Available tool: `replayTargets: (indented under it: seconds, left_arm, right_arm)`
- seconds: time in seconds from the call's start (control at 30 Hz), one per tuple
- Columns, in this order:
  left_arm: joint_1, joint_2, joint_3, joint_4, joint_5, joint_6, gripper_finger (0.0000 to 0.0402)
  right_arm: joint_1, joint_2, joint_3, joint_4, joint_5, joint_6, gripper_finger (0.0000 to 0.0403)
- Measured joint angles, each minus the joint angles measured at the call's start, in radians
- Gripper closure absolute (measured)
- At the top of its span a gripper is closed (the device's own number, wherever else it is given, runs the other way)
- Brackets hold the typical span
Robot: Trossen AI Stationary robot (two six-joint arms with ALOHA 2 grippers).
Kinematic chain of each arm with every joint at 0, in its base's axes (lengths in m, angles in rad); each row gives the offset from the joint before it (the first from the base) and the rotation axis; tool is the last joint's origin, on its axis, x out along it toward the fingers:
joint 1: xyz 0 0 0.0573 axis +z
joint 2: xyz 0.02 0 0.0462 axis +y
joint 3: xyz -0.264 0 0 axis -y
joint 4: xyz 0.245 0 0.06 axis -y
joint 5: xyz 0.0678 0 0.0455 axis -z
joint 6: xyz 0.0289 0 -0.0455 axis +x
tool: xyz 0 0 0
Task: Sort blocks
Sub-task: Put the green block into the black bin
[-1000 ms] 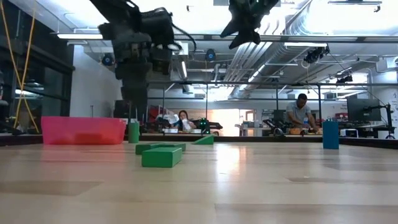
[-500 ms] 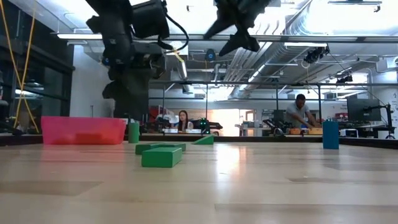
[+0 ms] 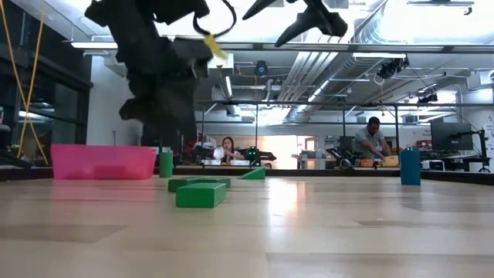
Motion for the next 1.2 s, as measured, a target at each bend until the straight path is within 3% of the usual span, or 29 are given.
replayTargets:
  seconds: [0.4,0.7,0.8,0.93,1.07,1.2]
  left_arm:
    - [-0.01,0.191,0.003,0.086,0.016,-0.148,0.0222]
    - [-0.004,0.231,0.008,0.033,0.016,-0.16,0.0227]
    - [-0.003,0.229,0.008,0.008,0.023,-0.106,0.0265]
    - [-0.004,0.225,0.006,-0.009,0.038,-0.076,0.0372]
    - [-0.016,0.142,-0.008,-0.028,-0.016,0.015,0.0375]
    - [-0.011,-0.046,0.002,0.013,-0.075,0.168,0.0375]
  right_arm:
    - [0.018,0.0,0.0,-0.008,0.039,-0.048,0.0217]
    - [0.018,0.0,0.001,-0.019,0.029,-0.142,0.0217]
    - [0.018,0.0,0.001,-0.023,0.026,-0.169,0.0217]
    - [0.019,-0.001,0.001,-0.023,0.023,-0.208,0.0217]
    - [0.045,-0.039,0.001,-0.029,0.05,-0.256,0.0217]
    - [0.102,-0.114,0.001,-0.079,0.118,-0.273,0.0217]
